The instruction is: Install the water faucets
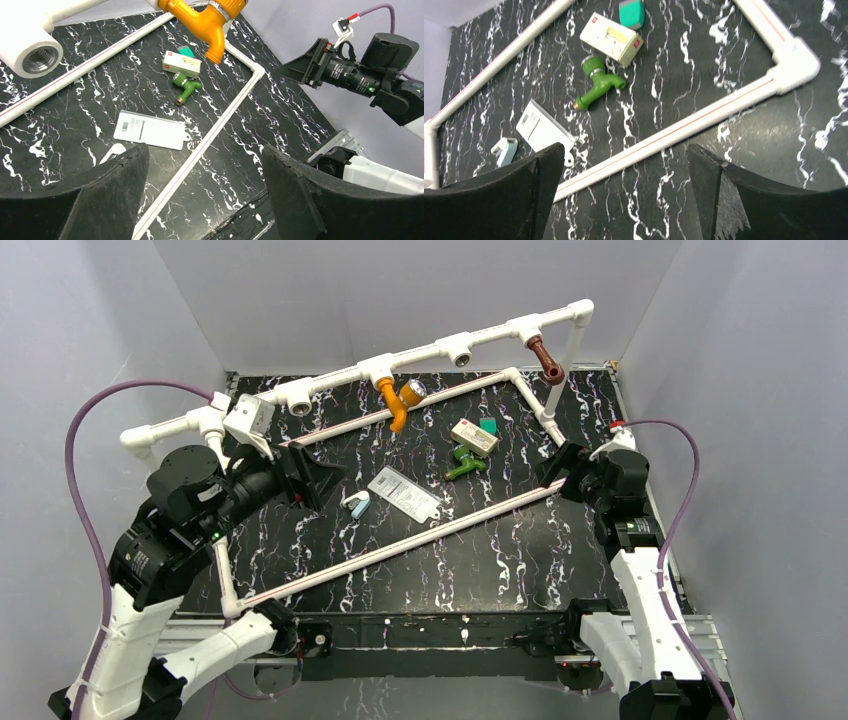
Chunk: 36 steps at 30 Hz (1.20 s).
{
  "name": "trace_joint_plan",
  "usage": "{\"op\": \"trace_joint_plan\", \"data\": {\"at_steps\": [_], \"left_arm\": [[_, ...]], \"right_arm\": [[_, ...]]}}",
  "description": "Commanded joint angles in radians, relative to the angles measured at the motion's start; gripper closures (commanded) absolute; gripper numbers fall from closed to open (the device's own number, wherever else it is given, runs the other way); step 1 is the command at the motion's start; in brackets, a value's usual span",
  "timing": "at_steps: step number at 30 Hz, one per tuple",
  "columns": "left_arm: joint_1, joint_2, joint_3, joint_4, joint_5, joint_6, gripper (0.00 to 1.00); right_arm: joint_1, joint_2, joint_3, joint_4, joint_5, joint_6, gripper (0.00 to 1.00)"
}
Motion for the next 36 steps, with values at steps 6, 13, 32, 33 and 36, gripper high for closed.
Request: {"op": "trace_joint_plan", "data": {"at_steps": [6,13,32,33,36], "left_arm": [[-0.004,-0.010,-0.049,-0.024,-0.100,0.052,0.20],[-0.004,-0.056,-0.138,-0.044,-0.160,0.071,0.20],[-0.004,-0.081,-0.166,-0.090,-0.251,0.104,0.21],[-0.004,-0.081,-0.168,-0.091,-0.250,0.103,0.21],[-0.004,-0.083,-0.170,-0.098,-0.251,0.101,0.21]], "right_arm": [[0.002,0.029,0.014,-0.103,-0.070,0.186,0.01],[0.003,0.021,-0.045,-0.038,-0.206,0.138,0.02],[0.564,0.242,0.036,0.013,0.133,0.276,0.05],[0.592,0.262,0.046,0.018,0.184,0.281,0.06],[0.667,0.335,0.089,0.025,0.305,0.286,0.08]]}}
